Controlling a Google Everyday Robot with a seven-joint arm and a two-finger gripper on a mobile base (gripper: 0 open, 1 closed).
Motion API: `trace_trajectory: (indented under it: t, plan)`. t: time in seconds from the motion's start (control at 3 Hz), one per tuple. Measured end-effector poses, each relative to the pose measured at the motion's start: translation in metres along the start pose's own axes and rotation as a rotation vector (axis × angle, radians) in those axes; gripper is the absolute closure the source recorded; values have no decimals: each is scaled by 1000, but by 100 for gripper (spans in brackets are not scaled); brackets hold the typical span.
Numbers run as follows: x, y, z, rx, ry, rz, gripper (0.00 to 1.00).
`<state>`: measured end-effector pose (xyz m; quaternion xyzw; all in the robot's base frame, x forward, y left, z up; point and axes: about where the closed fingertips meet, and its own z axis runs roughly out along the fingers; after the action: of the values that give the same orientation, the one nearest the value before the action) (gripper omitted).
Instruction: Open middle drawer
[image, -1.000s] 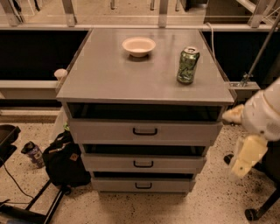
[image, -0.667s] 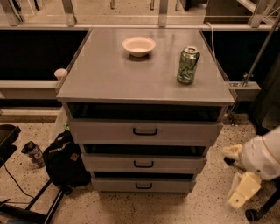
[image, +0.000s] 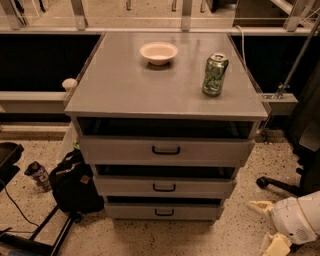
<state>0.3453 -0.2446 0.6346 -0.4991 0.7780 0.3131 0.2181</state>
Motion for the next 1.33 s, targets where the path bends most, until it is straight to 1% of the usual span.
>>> trace_trajectory:
  t: [0.33,0.67,1.0,1.33]
  plan:
    - [0,0,0,0,0,0,0]
    - [-12,-33,11,70,-22,4,0]
    - [-31,-82,26,174,-54,9,0]
    - [-40,-109,34,230,-71,12,0]
